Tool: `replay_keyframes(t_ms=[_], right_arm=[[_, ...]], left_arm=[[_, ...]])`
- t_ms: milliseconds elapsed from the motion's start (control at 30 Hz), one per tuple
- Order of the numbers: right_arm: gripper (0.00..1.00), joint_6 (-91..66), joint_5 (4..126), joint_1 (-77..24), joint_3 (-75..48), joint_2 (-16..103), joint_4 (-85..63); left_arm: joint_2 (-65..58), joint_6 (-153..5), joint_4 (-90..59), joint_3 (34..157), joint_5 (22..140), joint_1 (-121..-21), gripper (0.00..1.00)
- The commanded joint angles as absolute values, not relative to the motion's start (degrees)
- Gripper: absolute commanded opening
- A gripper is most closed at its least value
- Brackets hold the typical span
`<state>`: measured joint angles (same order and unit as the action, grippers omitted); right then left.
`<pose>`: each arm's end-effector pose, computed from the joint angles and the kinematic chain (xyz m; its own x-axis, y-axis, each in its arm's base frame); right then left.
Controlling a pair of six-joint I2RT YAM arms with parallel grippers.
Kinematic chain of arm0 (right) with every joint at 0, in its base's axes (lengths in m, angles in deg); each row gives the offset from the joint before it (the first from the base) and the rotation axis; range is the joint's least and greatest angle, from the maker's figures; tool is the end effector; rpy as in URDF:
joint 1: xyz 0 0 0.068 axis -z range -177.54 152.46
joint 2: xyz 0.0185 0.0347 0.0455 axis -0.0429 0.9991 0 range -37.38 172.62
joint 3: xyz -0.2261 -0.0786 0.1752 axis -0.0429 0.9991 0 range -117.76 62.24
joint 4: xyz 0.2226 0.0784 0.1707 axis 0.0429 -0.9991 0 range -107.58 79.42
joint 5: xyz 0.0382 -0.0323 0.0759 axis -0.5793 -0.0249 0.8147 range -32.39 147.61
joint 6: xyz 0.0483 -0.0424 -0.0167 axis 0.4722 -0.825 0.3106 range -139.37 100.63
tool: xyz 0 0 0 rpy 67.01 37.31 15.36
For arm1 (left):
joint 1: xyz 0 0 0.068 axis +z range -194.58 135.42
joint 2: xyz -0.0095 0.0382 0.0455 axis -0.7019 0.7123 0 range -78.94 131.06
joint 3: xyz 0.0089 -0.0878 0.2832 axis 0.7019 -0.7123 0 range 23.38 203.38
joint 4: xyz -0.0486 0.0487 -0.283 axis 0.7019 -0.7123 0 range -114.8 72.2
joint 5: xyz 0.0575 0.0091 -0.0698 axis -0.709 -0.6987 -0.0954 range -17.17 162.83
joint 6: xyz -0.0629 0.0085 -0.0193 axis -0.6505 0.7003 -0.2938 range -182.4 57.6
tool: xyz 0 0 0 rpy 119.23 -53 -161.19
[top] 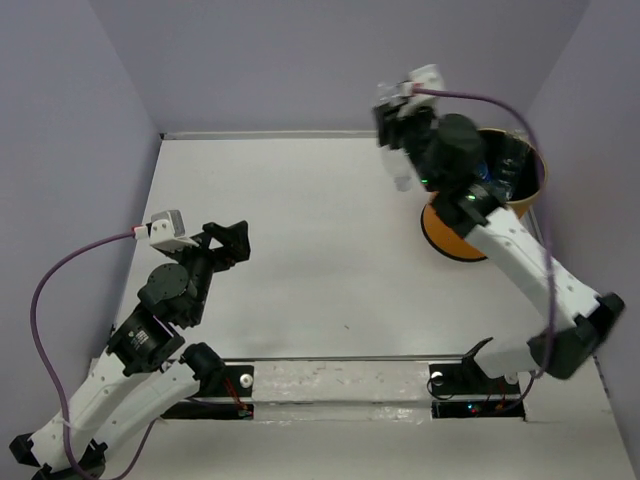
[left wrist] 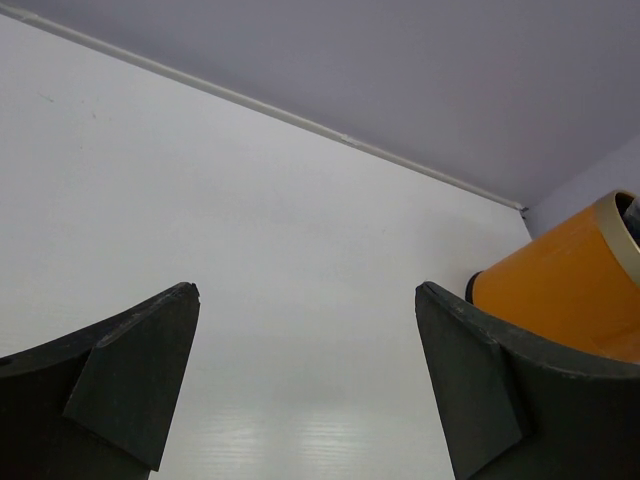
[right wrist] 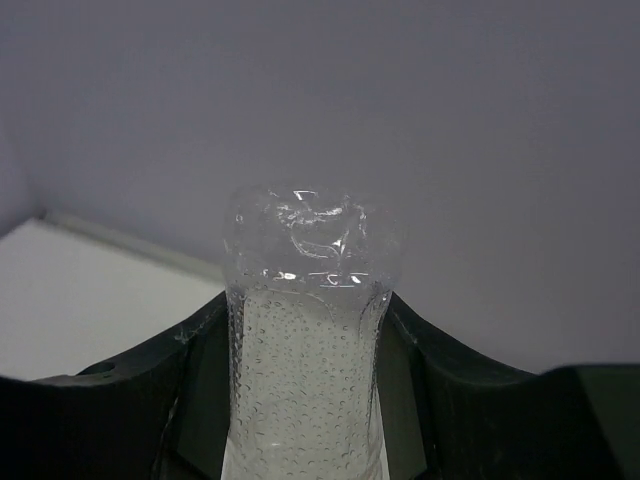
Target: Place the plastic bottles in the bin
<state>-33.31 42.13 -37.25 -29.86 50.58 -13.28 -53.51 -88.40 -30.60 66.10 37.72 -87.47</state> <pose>0.3213 0.2484 0.4848 0.1177 -0.2040 -0.9719 -0.3936 0.8889 -0.2343 0.1102 -0.0611 0.3860 -0.0083 -0.4817 -0.8763 0.1480 0.8661 -0.4775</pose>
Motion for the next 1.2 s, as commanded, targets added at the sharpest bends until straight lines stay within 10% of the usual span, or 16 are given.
replay_keyframes(t_ms=[0,367,867,1167], right_arm=[[0.24,-30.46,28.45,-22.21,-16.88,34.36,6.90],[0.22,-22.72,21.23,0.42,-4.12,28.18,24.65],[0.28,-19.57,30.72,5.97,9.31,34.61,30.02],[0.89,-11.91,37.48,5.97,12.86,25.90,21.10]], left_arm=[[-53.89,-87.28,-27.29,65.48,39.95,-86.24,0.99],[-55.04,-87.19,-24.92,64.51,47.16,-81.23,0.99],[-56.71,-86.75,-23.86,64.16,50.33,-79.83,0.99],[-56.18,-86.84,-23.51,64.07,51.91,-78.86,0.99]])
